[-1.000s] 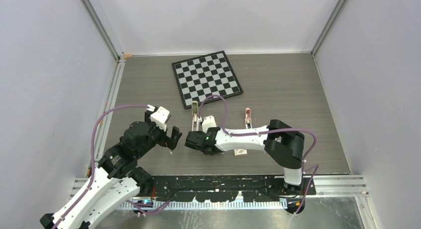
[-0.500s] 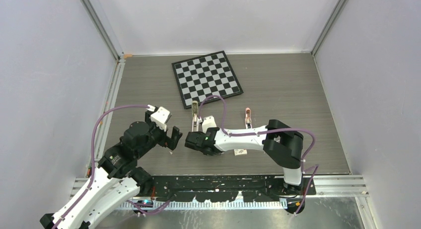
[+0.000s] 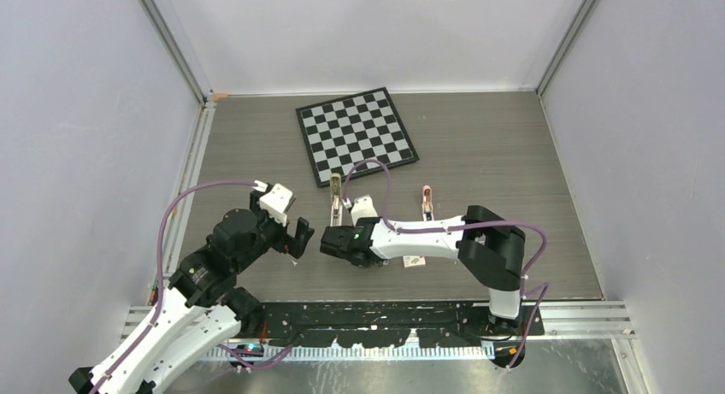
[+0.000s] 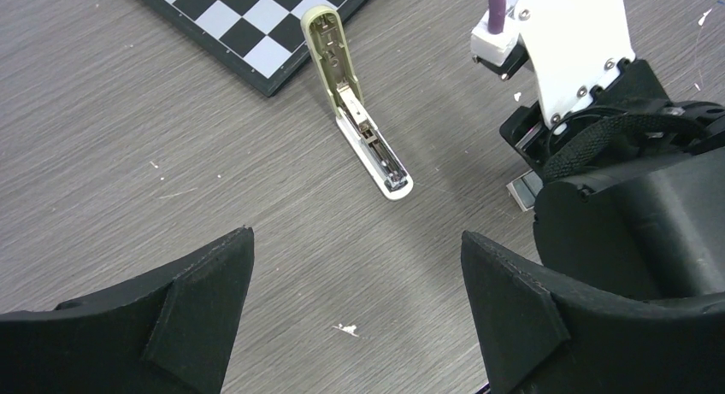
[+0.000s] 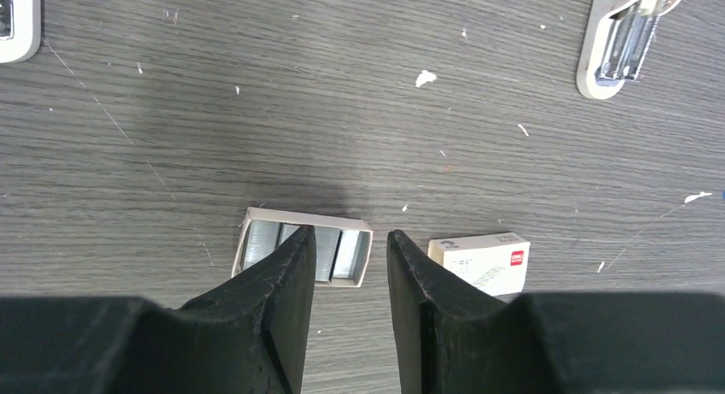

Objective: Load the staples into the stapler

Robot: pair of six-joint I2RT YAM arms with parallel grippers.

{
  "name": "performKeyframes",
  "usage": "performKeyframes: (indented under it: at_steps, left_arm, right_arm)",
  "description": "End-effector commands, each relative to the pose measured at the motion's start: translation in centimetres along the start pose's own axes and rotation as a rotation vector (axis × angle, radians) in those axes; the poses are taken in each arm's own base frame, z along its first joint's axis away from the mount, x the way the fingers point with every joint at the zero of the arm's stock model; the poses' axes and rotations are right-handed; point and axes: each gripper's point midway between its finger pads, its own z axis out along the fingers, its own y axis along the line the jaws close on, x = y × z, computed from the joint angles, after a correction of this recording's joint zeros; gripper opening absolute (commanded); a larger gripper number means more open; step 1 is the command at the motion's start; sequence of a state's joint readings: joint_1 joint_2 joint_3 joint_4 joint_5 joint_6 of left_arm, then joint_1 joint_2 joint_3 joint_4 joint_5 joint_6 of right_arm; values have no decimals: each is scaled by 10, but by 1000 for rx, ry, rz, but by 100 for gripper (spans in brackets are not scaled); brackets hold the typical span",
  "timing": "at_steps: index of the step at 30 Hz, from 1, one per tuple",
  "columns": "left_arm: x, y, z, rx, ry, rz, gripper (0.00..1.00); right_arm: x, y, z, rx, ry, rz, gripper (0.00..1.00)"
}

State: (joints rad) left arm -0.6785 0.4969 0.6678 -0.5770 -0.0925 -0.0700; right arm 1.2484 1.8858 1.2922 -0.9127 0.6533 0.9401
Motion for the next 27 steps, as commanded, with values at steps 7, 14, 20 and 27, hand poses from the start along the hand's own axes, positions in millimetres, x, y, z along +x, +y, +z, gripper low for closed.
performKeyframes:
  at_steps: [7, 14, 20, 27]
  left_arm:
    - [-13, -9, 1, 24, -33, -109, 91]
    - [11, -67, 26, 234, 106, -539, 46]
    - [52, -83, 58, 263, 185, -639, 6]
    - [64, -85, 83, 242, 102, -622, 0]
  right_arm:
    - [-25, -7, -25, -131, -90, 160, 43]
    - [-21, -7, -21, -219, -67, 261, 48]
    - [-12, -16, -18, -290, -51, 323, 46]
    - [-6, -15, -15, -328, -39, 359, 47]
